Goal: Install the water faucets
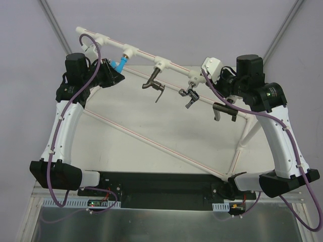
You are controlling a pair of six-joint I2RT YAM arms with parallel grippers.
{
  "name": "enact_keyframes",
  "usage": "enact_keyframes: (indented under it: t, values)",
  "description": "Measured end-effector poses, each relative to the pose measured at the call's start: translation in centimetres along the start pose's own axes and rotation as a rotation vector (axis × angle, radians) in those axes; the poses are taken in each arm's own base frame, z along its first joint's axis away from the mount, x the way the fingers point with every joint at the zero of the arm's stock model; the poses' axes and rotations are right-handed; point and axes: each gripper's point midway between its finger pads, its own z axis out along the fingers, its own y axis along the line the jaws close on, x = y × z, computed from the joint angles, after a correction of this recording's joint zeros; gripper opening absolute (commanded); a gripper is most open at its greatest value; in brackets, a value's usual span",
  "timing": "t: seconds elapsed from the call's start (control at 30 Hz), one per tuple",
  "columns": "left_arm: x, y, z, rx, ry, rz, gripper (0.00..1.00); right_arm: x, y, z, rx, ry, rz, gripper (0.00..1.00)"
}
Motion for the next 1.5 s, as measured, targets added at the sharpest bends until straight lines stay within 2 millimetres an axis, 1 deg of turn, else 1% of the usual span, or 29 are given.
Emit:
enact_keyframes:
  t: [0.27, 0.63, 0.87, 1.5]
  values:
    - [0.1, 0.3, 0.2, -0.025, -0.003, 0.068, 0.00, 0.0, 0.0, 0.0, 0.001, 0.002, -0.001, 0.01]
    - [0.2, 0.9, 0.7, -0.107, -0.018, 0.250, 0.00, 0.0, -0.1, 0.0, 0.006, 0.005, -0.004, 0.02]
    - [-0.3, 1.7, 0.6, -0.171, -0.032, 0.362, 0.00, 0.1, -0.1, 0.1, 0.010, 0.006, -0.009, 0.01]
    - [-0.7, 1.9, 0.4, -0.298, -0.029, 0.611, 0.00, 0.1, -0.2, 0.1, 0.015, 0.009, -0.011, 0.01]
